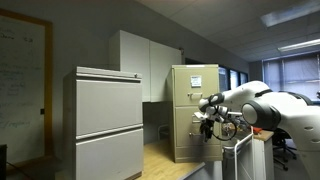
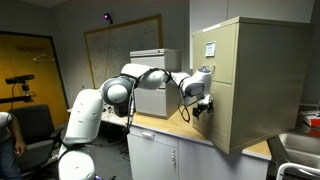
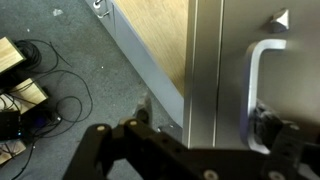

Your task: Open the bottom drawer of the file cabinet on the right

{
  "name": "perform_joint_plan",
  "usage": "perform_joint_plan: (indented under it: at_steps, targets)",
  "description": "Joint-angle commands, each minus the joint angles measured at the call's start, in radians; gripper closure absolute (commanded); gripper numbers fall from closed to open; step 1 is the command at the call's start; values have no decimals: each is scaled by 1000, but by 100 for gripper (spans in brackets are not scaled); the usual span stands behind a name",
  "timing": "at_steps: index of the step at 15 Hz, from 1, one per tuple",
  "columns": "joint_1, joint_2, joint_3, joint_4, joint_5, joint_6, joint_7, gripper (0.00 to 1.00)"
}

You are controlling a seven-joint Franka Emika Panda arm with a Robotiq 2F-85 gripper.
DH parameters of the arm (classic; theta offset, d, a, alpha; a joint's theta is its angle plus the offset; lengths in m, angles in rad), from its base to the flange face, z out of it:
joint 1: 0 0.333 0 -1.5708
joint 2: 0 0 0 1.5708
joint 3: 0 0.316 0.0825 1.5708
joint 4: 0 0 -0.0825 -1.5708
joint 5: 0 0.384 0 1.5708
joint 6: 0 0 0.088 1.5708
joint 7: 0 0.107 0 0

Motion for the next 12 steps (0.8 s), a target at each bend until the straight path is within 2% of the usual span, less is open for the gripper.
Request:
perform_joint_plan:
  at_steps: [1,3,7,12]
  targets:
    - [14,114,35,151,-82,-97,2,25]
    - [12,110,53,159,-94,-121,-10,33]
    - [17,95,61,122,-118,-87,-25,63]
    - [21,97,71,152,-117,-92,-21,64]
